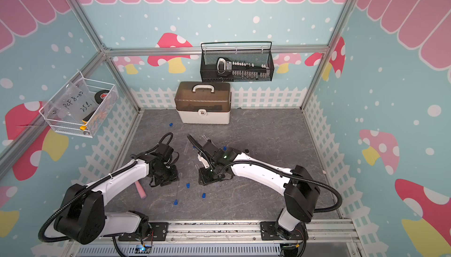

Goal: Remove stoppers from test tubes
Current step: Pick up the test tube at the center of the board.

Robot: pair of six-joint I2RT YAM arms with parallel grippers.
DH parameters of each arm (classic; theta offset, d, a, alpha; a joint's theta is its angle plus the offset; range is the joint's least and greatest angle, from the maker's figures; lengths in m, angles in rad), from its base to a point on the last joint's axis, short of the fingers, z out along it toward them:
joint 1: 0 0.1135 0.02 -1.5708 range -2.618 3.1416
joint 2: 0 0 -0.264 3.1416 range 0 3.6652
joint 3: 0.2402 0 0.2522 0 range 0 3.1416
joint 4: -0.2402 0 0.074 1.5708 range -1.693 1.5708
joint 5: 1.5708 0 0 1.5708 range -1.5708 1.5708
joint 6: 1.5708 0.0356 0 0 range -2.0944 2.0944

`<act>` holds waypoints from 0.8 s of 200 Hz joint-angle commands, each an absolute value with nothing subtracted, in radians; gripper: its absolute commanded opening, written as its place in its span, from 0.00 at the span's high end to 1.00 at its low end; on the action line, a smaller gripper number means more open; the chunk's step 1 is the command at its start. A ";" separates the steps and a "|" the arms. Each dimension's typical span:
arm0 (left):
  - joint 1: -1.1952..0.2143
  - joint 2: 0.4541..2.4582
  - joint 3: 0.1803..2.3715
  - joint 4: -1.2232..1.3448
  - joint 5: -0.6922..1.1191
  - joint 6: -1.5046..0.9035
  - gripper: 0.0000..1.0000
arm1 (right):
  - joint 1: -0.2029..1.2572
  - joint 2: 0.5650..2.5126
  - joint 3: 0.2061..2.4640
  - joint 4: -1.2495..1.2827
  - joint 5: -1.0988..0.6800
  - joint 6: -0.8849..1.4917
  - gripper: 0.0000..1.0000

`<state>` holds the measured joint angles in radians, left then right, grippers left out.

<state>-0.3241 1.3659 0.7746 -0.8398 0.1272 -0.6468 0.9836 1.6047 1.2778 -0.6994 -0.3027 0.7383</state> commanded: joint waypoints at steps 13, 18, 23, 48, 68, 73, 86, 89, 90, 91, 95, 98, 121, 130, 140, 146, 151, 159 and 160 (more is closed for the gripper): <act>-0.339 1.426 0.769 -0.816 0.102 -0.618 0.59 | 0.988 1.578 1.275 -0.709 -0.288 0.739 0.59; -0.342 1.433 0.771 -0.816 0.100 -0.614 0.59 | 0.987 1.578 1.278 -0.710 -0.286 0.738 0.58; -0.345 1.440 0.774 -0.816 0.095 -0.610 0.60 | 0.985 1.577 1.279 -0.710 -0.285 0.738 0.58; -0.370 1.468 0.794 -0.820 0.076 -0.597 0.59 | 0.986 1.578 1.278 -0.710 -0.288 0.736 0.58; -0.377 1.493 0.795 -0.819 0.072 -0.597 0.61 | 0.986 1.576 1.273 -0.708 -0.287 0.739 0.58; -0.377 1.501 0.795 -0.818 0.072 -0.595 0.61 | 0.986 1.574 1.274 -0.707 -0.285 0.739 0.58; -0.380 1.516 0.789 -0.816 0.067 -0.592 0.66 | 0.986 1.571 1.273 -0.707 -0.283 0.740 0.58; -0.379 1.518 0.788 -0.815 0.066 -0.592 0.67 | 0.986 1.569 1.273 -0.707 -0.281 0.739 0.58; -0.379 1.518 0.787 -0.815 0.066 -0.592 0.67 | 0.986 1.569 1.273 -0.707 -0.281 0.739 0.58; -0.379 1.519 0.786 -0.815 0.066 -0.592 0.67 | 0.986 1.568 1.273 -0.708 -0.281 0.739 0.58; -0.379 1.521 0.783 -0.813 0.067 -0.592 0.69 | 0.986 1.567 1.273 -0.708 -0.279 0.739 0.58; -0.380 1.522 0.780 -0.810 0.069 -0.592 0.70 | 0.986 1.566 1.272 -0.708 -0.277 0.740 0.58; -0.379 1.527 0.769 -0.795 0.079 -0.598 0.77 | 0.985 1.559 1.270 -0.709 -0.273 0.741 0.58; -0.379 1.529 0.768 -0.789 0.085 -0.600 0.85 | 0.985 1.558 1.269 -0.709 -0.273 0.741 0.58; -0.378 1.533 0.771 -0.787 0.092 -0.599 0.89 | 0.986 1.556 1.269 -0.709 -0.273 0.741 0.58; -0.378 1.534 0.773 -0.787 0.096 -0.598 0.90 | 0.985 1.555 1.269 -0.708 -0.272 0.741 0.58; -0.376 1.534 0.775 -0.788 0.100 -0.598 0.94 | 0.985 1.553 1.269 -0.708 -0.272 0.740 0.58; -0.375 1.530 0.776 -0.789 0.106 -0.600 0.99 | 0.984 1.551 1.270 -0.708 -0.270 0.739 0.58; -0.375 1.529 0.775 -0.789 0.107 -0.600 1.00 | 0.984 1.551 1.270 -0.708 -0.270 0.739 0.58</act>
<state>-0.3744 1.5017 0.7818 -0.8310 0.0898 -0.6044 0.9836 1.5753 1.2766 -0.6991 -0.2844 0.7380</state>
